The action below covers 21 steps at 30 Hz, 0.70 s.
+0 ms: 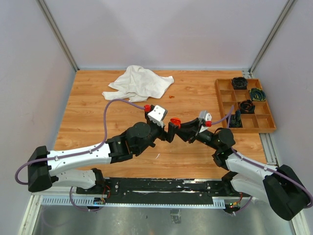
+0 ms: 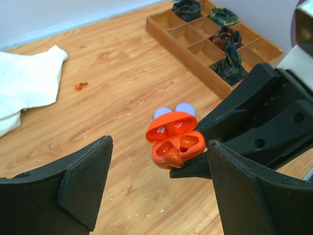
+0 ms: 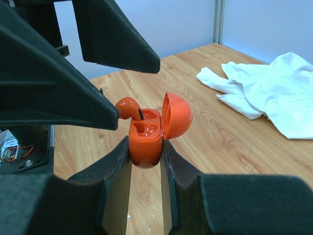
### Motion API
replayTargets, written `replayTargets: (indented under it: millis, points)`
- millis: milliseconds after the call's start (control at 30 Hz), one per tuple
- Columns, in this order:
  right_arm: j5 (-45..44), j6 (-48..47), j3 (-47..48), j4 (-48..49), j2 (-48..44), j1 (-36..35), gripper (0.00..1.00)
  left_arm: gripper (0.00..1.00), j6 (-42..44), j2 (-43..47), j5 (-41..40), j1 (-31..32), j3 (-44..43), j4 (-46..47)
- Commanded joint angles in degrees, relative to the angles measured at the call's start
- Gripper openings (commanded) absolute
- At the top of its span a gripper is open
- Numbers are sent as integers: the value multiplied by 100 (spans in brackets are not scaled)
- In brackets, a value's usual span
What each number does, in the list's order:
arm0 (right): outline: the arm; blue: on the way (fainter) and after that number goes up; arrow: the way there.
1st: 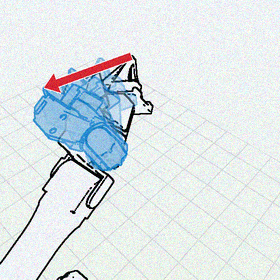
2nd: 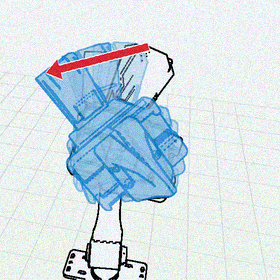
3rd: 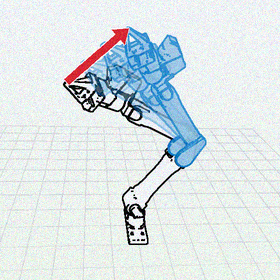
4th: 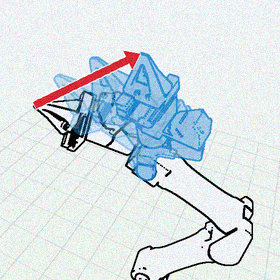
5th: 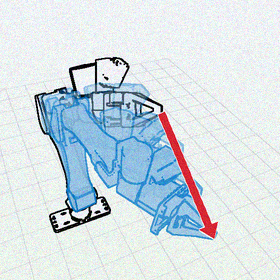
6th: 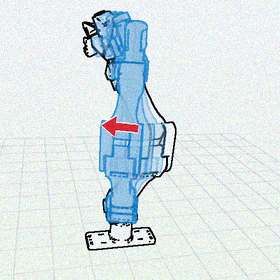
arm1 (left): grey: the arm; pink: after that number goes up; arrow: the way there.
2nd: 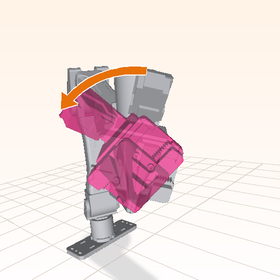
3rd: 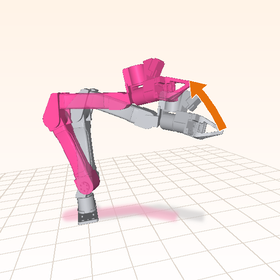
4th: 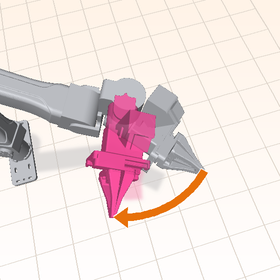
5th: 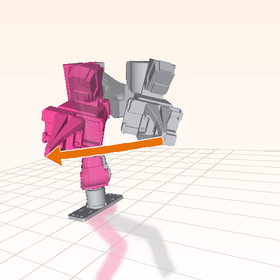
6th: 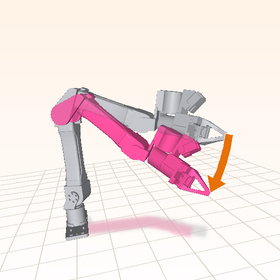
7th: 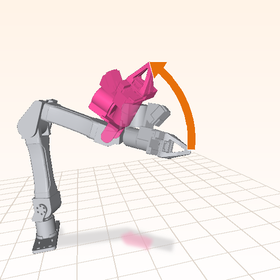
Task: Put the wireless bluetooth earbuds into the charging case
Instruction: Place the earbud in the charging case.
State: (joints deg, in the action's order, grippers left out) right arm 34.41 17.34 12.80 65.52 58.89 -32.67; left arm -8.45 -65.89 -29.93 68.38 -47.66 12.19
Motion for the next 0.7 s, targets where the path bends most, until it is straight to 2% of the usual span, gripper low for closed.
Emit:
replayTargets:
  millis: [0,267,667]
  points:
    - [-59,-151,155,84,-115,72,1,84,-244,75,-253,-52,-83,-245]
    - [-49,-137,162,91,-115,74,1,83,-456,550,303,-410,316,-241]
    - [-25,-132,185,84,-107,68,1,84,-499,534,1020,-547,336,-218]
